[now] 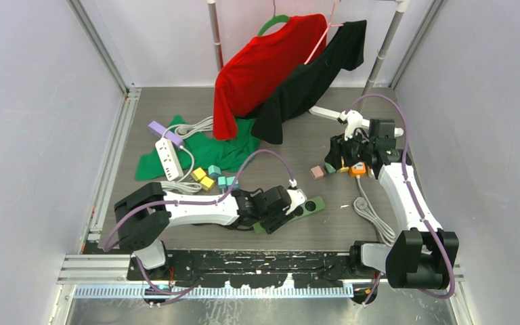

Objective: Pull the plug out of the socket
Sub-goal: Pick up the socket from the center of the board.

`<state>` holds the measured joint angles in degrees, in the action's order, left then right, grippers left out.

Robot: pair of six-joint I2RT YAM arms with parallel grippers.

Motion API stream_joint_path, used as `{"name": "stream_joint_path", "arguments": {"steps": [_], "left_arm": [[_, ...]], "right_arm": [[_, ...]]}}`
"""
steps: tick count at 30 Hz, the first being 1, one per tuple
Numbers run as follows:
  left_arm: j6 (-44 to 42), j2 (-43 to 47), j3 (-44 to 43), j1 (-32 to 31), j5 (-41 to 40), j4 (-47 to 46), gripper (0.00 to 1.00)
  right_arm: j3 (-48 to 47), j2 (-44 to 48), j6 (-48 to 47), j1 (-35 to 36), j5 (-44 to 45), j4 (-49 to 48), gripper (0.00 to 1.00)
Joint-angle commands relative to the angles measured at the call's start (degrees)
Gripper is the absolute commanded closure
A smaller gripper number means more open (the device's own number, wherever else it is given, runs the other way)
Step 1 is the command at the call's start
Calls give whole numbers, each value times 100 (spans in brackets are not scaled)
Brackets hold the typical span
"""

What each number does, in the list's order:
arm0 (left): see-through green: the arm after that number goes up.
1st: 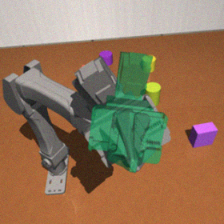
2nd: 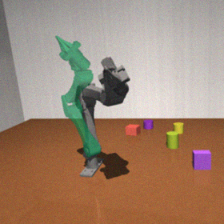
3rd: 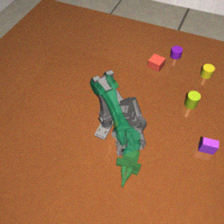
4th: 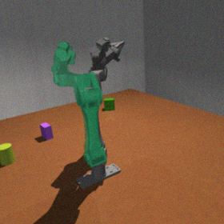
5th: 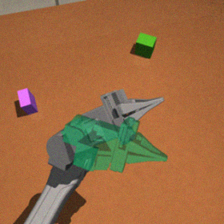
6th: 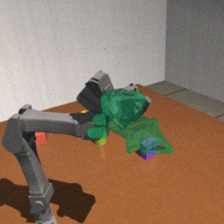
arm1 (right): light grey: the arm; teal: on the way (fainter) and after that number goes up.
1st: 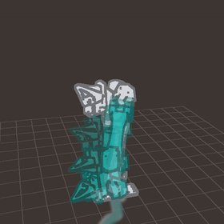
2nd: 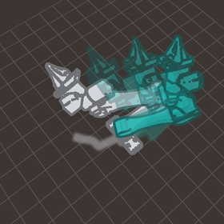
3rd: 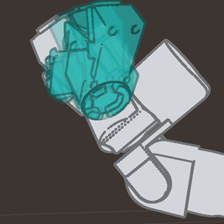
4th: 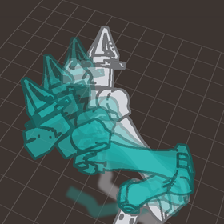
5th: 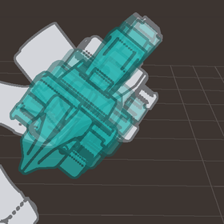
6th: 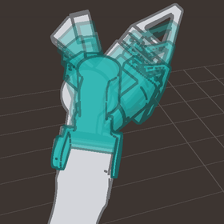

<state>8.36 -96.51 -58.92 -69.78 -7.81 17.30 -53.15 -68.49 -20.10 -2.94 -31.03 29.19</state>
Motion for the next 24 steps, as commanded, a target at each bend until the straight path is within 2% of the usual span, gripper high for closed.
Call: {"name": "stream_joint_path", "arguments": {"steps": [1, 5, 9, 10, 11, 13, 14, 16, 19, 24], "left_arm": [[-115, -122, -144, -1, 72, -375, 47], [-139, -240, -187, -1, 101, -377, 40], [-158, -326, -234, 0, 126, -356, 39], [-159, -328, -235, 0, 116, -351, 42], [-153, -318, -226, 1, 97, -358, 50], [-116, -244, -213, 0, -20, -351, 79], [-90, -177, -194, -1, -98, -350, 89], [-52, 15, -113, 0, -263, -355, 98], [19, 514, 213, 50, -611, -499, 100], [347, 2030, 1222, 404, -908, -1177, 100]], "right_arm": [[-226, 152, 76, -32, -105, -151, 39], [-224, 160, 76, -31, -110, -149, 39], [-232, 152, 76, -37, -105, -150, 39], [-231, 166, 76, -39, -105, -150, 39], [-228, 168, 75, -40, -105, -148, 39], [-230, 167, 67, -40, -112, -148, 39], [-227, 161, 75, -40, -111, -150, 39], [-232, 157, 69, -40, -114, -150, 39], [-231, 161, 73, -40, -114, -150, 39], [-232, 168, 68, -40, -131, -150, 39]]}}
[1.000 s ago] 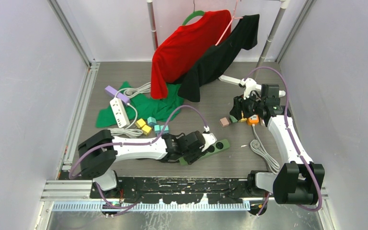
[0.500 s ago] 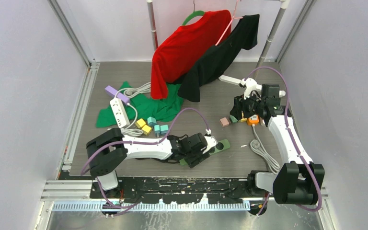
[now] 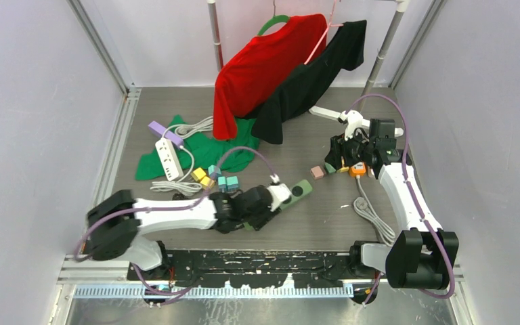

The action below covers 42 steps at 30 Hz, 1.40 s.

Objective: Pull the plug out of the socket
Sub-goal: Pick up the socket from the center of the board, then place the socket at the center of the board.

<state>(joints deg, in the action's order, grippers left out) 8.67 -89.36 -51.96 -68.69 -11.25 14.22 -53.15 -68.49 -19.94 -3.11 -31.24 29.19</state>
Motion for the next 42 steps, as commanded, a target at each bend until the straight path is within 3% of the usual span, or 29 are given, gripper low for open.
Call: {"name": "stream_joint_path", "arguments": {"steps": [1, 9, 16, 25, 31, 36, 40, 42], "left_arm": [[434, 1697, 763, 379, -697, -1014, 100], [1528, 3962, 2236, 1589, -1143, -1407, 100], [2638, 4653, 2519, 2371, -2258, -808, 100], [3302, 3451, 2053, 3808, -1481, -904, 100], [3290, 2686, 1629, 4163, -1867, -871, 94], [3062, 1851, 1302, 4539, -1643, -1184, 92], [3064, 1202, 875, 4754, -1464, -1004, 83], [3062, 1037, 609, 4796, -1443, -701, 61]], "right_arm": [[-225, 165, 47, -23, -111, -150, 39], [-221, 147, 66, -30, -112, -159, 39], [-222, 101, 83, -31, -109, -166, 39], [-206, 86, 87, -57, -117, -175, 39], [-200, 72, 79, -66, -144, -172, 39], [-205, 54, 79, -66, -163, -168, 39], [-199, 63, 77, -75, -154, -168, 39], [-202, 57, 74, -75, -150, -168, 39]]}}
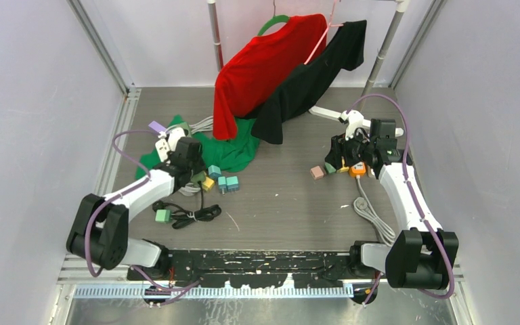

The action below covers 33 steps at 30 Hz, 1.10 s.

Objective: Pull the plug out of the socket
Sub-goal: Place the socket at the center of the board.

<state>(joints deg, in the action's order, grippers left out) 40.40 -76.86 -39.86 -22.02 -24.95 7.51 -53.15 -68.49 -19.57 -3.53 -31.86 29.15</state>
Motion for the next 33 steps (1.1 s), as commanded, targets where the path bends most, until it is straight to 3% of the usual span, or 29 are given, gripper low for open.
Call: {"name": "stream_joint_path", "arguments": {"steps": [1, 3, 5, 7, 13, 20, 21, 24, 29, 33], "left_arm": [[-119, -255, -742, 131, -78, 165, 48], [-130, -229, -954, 136, -74, 445, 24], [-129, -25, -1021, 134, 28, 619, 6], [-102, 275, -967, 137, 237, 642, 0], [-12, 1688, -642, 137, 1522, 524, 0], [-619, 3419, -614, 137, 3591, -93, 0], [-751, 3575, -750, 137, 3748, -60, 0], [-1076, 3838, -1374, 137, 4065, 344, 0], [-1493, 3861, -2577, 132, 4298, 1224, 1], [-1696, 3732, -3493, 136, 4365, 1710, 1]], "right_arm": [[-201, 56, 37, -34, -85, -158, 39], [-198, 62, 41, -34, -93, -162, 39], [-203, 61, 35, -29, -100, -164, 39], [-208, 68, 42, -38, -106, -155, 39], [-253, 278, 29, -58, -154, -108, 39], [-960, 889, 47, -255, 52, 422, 36], [-1261, 901, 26, -272, 116, 630, 33], [-2276, 801, 113, -288, 318, 1358, 3], [-4231, 481, 515, -295, -32, 2587, 0], [-4758, 742, 1976, -292, 234, 2094, 0]]}}
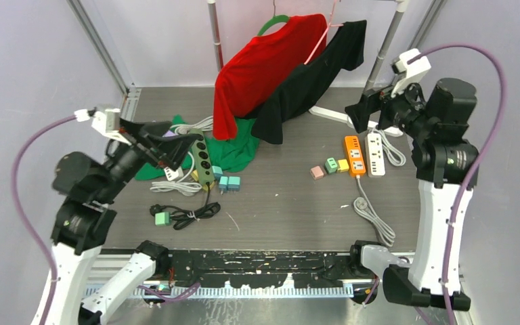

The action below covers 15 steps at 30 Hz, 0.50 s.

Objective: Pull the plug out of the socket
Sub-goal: Place the socket at the center of the board.

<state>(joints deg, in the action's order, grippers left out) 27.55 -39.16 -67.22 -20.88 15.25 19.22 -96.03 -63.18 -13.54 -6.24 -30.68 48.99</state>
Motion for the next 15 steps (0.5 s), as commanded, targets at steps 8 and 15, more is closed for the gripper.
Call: {"name": "stream_joint_path", "arguments": {"steps": [8, 15], "left_arm": [[-483, -343, -1919, 23, 553, 1454, 1], [-200, -338, -2348, 18, 645, 1708, 0]], "right_arm": [[-1815, 197, 1963, -35, -599, 699, 0], [-2295, 226, 2875, -43, -229, 805, 0]]}}
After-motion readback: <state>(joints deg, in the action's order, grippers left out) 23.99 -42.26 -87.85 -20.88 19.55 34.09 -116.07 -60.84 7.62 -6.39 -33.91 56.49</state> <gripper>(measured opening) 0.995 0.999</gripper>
